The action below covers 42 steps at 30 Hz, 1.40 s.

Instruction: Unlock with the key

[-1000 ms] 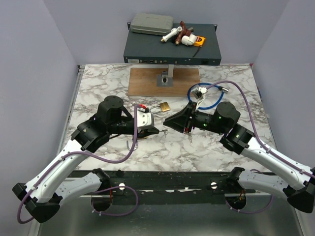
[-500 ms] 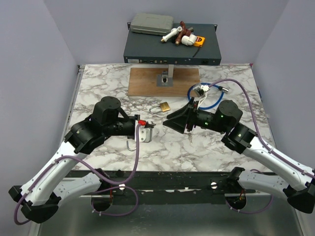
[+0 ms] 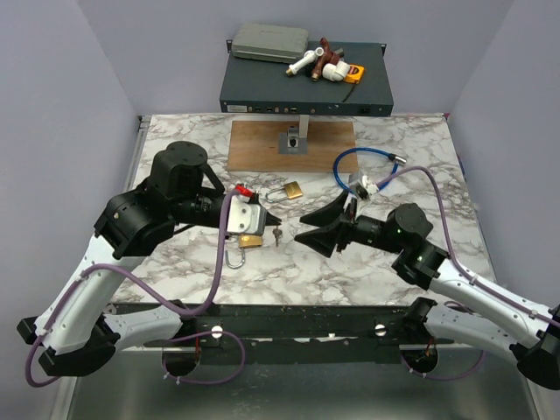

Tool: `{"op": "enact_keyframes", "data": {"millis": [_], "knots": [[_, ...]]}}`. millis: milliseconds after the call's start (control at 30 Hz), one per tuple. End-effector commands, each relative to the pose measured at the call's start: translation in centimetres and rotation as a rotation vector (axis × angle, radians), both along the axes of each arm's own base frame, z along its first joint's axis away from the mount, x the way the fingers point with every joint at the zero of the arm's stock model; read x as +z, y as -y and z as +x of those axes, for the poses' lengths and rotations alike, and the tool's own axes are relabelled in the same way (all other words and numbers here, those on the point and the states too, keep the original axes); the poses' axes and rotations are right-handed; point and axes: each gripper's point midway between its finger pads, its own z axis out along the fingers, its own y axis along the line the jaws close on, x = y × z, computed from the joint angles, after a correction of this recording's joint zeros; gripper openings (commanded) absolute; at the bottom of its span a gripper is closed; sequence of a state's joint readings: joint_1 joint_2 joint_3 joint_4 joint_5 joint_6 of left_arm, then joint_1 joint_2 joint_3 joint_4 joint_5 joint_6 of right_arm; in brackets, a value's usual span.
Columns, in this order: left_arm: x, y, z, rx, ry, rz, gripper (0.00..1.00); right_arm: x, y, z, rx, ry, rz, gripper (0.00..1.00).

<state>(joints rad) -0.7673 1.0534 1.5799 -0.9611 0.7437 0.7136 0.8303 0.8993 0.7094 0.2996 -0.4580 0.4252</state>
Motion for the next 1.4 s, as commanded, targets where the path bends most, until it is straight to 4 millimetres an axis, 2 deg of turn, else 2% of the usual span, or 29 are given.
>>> {"op": "enact_keyframes", "data": {"millis": [0, 200, 433, 700, 1367], "knots": [[0.5, 0.2, -3.1, -0.06, -0.305, 0.009, 0.0, 4.4, 1.6, -2.1, 0.031, 0.333, 0.194, 0.62], [0.7, 0.5, -3.0, -0.042, -0.377, 0.005, 0.0, 6.3, 1.8, -3.5, 0.089, 0.481, 0.188, 0.62], [0.9, 1.0, -2.5, -0.016, -0.394, -0.015, 0.0, 7.3, 0.6, -4.5, 0.196, 0.538, 0.192, 0.62], [1.2, 1.2, -2.1, -0.005, -0.397, -0.026, 0.0, 7.6, -0.4, -5.0, 0.276, 0.518, 0.223, 0.57], [1.4, 1.5, -1.7, 0.002, -0.392, -0.031, 0.0, 7.4, -2.7, -4.3, 0.362, 0.408, 0.303, 0.43]]}}
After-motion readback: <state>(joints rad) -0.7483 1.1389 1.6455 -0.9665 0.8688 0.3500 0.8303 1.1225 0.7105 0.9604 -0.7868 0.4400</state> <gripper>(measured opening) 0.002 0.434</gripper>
